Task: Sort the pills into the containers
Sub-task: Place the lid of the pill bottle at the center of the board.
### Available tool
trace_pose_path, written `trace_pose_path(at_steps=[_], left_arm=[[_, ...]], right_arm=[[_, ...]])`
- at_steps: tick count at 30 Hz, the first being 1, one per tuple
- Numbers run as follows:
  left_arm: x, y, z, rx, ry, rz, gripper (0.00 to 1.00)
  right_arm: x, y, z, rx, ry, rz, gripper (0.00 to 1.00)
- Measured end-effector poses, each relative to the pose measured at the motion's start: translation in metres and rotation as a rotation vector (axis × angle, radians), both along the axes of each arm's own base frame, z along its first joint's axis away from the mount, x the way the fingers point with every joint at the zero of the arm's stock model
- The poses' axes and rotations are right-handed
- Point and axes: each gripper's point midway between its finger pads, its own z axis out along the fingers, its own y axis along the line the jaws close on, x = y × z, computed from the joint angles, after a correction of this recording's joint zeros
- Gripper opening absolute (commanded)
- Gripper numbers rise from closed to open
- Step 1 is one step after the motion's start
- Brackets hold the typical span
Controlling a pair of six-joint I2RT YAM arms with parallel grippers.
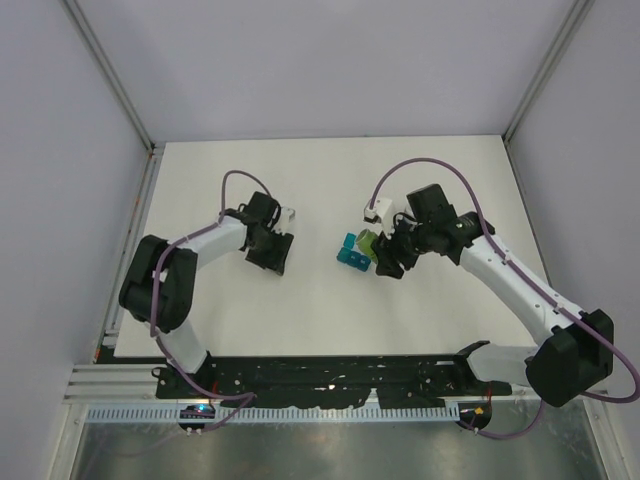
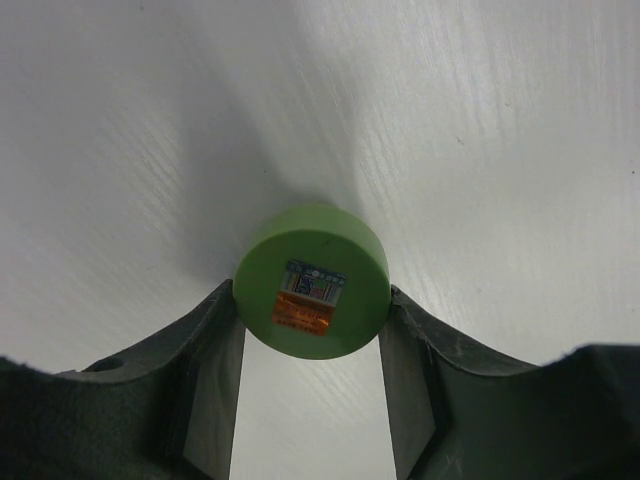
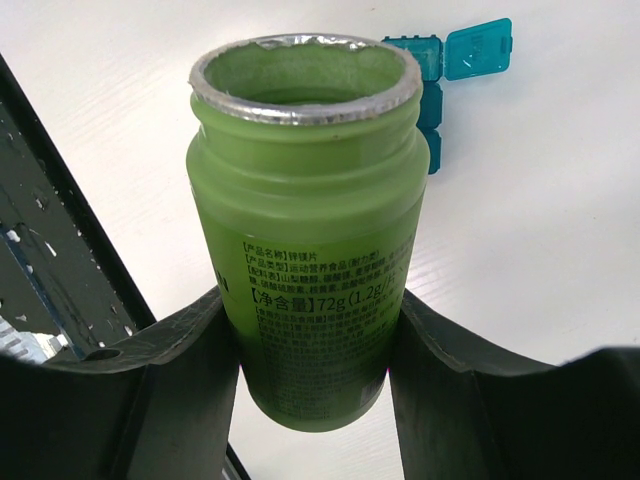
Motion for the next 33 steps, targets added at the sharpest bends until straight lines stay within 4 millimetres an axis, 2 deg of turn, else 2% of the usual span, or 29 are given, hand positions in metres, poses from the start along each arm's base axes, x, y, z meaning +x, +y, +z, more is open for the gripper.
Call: trace_pose_path(at_steps=[2, 14, 24, 28, 33], left_arm=[[0.002, 0.001, 0.0, 0.004, 0.008, 0.011, 0.33], [0.005, 0.011, -0.001, 0.034, 0.021, 0.045, 0.75], [0.006, 0.014, 0.003, 0.042, 0.007, 0.047, 0.82], [0.007, 0.013, 0.024, 0.017, -0.047, 0.034, 0.82], [0.01, 0.007, 0.073, -0.063, -0.191, -0.029, 0.83]], right_arm=[[0.0, 0.0, 0.0, 0.003, -0.001, 0.001, 0.06], [-0.002, 0.0, -0.004, 0.007, 0.007, 0.004, 0.06], [-0.002, 0.0, -0.012, 0.007, 0.01, 0.001, 0.05], [0.004, 0.004, -0.02, 0.008, 0.026, -0.01, 0.06], [0.011, 0.008, -0.037, 0.015, 0.038, -0.035, 0.05]])
